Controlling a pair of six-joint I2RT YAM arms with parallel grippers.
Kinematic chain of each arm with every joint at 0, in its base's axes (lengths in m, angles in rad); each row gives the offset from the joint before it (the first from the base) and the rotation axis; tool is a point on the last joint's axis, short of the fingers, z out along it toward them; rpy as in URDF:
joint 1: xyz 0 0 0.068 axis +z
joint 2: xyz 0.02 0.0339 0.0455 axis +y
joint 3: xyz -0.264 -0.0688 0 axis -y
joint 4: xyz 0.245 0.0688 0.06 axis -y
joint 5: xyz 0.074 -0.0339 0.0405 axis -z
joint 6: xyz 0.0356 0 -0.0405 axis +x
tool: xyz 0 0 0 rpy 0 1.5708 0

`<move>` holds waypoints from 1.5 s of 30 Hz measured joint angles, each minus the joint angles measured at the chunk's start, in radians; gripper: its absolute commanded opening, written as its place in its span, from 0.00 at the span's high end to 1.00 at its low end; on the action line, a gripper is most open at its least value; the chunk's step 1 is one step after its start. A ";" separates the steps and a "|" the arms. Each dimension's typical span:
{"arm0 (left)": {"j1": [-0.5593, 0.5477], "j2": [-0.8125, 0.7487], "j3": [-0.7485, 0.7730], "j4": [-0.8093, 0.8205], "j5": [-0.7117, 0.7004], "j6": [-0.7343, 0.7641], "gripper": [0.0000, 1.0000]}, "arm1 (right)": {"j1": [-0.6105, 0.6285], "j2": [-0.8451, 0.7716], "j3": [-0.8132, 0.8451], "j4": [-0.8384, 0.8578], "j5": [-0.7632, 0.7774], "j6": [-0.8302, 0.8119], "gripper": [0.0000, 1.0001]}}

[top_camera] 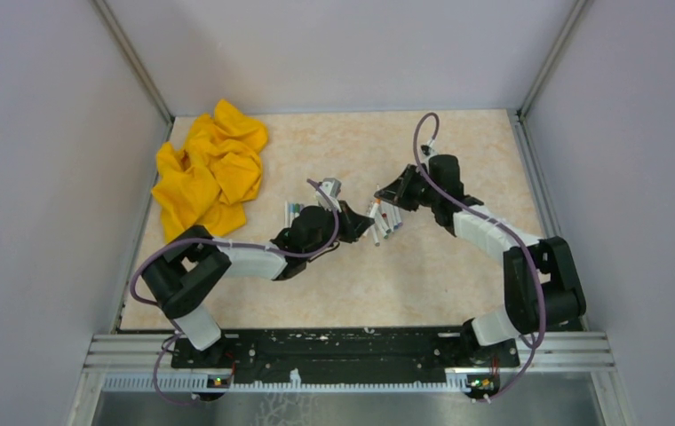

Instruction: Open the pen caps

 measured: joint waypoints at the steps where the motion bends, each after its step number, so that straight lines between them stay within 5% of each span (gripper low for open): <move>1: -0.002 0.000 0.000 0.005 -0.002 0.000 1.00 | -0.007 0.000 0.007 -0.015 -0.008 0.019 1.00; 16: -0.037 0.047 0.056 0.001 -0.070 0.030 1.00 | -0.028 0.000 0.068 -0.098 -0.002 -0.070 1.00; 20: -0.072 0.066 -0.027 -0.200 -0.045 0.033 1.00 | -0.124 0.000 0.239 0.035 0.197 -0.124 1.00; 25: -0.083 0.059 -0.040 -0.204 -0.044 0.031 1.00 | -0.183 -0.011 0.449 0.204 0.307 -0.167 1.00; 35: -0.082 -0.003 -0.037 -0.316 -0.064 0.024 1.00 | -0.155 0.033 0.488 0.130 0.251 -0.212 1.00; 45: -0.083 -0.101 0.016 -0.556 -0.206 -0.031 1.00 | 0.066 0.219 0.487 -0.034 0.236 -0.317 1.00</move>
